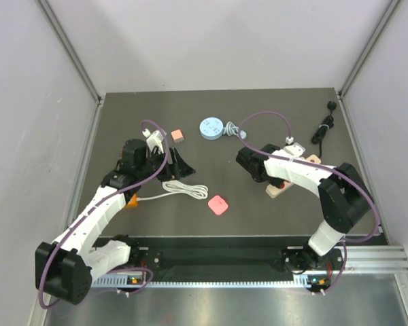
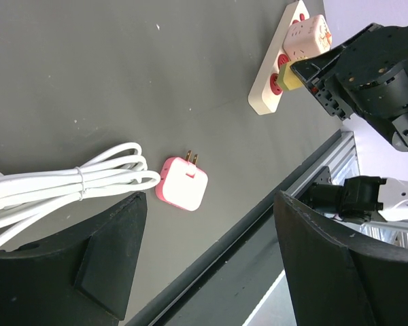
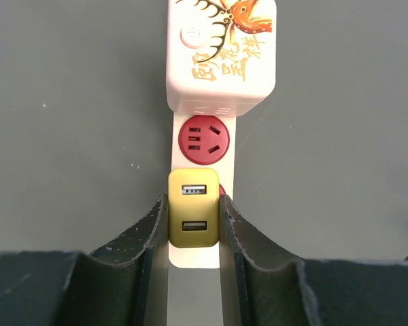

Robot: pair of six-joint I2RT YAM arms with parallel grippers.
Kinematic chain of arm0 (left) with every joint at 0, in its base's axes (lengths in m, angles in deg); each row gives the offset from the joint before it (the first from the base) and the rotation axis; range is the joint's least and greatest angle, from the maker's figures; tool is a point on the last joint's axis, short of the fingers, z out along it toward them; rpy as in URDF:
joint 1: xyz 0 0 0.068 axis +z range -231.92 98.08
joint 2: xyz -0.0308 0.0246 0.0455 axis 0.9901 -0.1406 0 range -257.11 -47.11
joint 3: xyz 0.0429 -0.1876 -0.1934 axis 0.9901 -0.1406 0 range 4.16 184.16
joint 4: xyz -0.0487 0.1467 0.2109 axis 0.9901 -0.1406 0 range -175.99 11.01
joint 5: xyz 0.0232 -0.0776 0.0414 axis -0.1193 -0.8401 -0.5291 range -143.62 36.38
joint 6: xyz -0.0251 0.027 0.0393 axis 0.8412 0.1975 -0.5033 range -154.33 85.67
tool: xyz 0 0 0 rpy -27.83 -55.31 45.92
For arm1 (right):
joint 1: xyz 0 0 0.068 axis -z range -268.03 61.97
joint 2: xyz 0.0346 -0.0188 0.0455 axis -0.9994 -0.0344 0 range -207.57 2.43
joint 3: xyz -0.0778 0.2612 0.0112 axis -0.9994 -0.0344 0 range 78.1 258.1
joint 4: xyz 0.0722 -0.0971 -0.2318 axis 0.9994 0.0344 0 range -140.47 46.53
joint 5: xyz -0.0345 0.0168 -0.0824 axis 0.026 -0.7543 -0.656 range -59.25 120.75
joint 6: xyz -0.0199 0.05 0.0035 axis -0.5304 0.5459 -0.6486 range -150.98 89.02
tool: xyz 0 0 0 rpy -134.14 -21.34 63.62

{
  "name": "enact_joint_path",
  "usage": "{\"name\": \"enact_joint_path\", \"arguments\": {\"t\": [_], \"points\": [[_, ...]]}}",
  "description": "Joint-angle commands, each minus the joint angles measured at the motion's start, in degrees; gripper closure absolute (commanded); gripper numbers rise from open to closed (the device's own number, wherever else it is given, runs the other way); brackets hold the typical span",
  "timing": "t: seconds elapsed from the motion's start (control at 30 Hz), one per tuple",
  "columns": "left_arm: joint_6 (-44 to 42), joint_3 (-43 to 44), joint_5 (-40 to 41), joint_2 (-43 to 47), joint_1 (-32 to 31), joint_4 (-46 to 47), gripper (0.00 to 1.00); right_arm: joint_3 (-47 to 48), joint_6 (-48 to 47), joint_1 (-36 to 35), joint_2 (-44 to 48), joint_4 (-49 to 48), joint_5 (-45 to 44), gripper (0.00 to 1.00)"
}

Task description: Insert the plug

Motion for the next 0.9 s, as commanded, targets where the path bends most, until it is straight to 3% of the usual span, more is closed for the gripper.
{"name": "enact_joint_path", "arguments": {"t": [0.0, 0.2, 0.37, 0.87], "points": [[0.84, 0.08, -0.40, 0.69, -0.19, 3.60, 0.21, -4.71, 7.97, -0.75, -8.62, -2.26, 20.68, 1.00], [1.11, -0.18, -1.10, 0.51, -0.54, 3.43, 0.21, -11.56, 10.27, -1.10, -5.64, -9.63, 25.42, 1.00], [0.58, -0.27, 0.04, 1.65, -0.81, 2.99, 0.21, -8.68, 6.78, 1.09, -3.53, -8.04, 23.67, 1.00], [-1.35, 0.26, 3.12, 3.15, -0.81, 0.70, 0.21, -7.71, 2.81, 2.59, -11.08, -10.86, 24.37, 1.00]]}}
